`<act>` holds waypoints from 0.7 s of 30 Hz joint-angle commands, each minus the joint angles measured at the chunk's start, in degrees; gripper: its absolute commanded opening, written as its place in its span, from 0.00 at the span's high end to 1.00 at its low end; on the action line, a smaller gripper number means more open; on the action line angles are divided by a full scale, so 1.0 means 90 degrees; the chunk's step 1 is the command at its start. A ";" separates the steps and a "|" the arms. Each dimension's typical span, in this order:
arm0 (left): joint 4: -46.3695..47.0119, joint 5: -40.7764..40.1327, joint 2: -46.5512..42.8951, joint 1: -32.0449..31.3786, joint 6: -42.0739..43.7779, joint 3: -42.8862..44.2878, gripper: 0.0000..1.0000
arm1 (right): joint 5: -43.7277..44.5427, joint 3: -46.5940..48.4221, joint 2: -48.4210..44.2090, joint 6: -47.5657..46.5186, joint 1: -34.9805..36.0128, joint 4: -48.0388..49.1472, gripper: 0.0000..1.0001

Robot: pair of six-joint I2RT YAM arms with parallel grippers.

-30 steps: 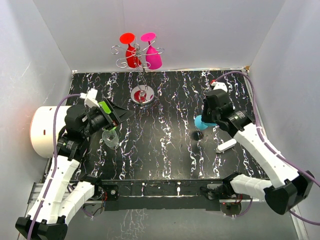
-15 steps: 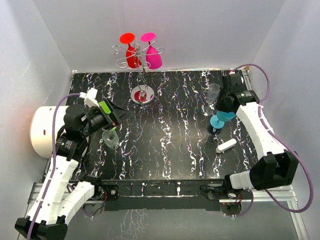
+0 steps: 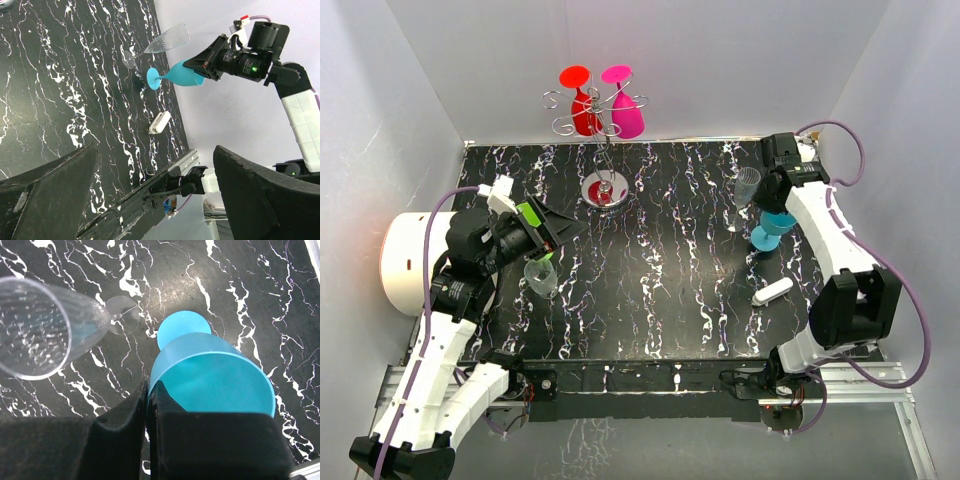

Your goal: Take the wine glass off the wine glass rack

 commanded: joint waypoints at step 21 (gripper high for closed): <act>-0.0348 0.0013 -0.0192 -0.0009 0.0156 0.0383 0.01 | -0.0135 0.1507 0.1604 0.0607 -0.0635 0.0177 0.90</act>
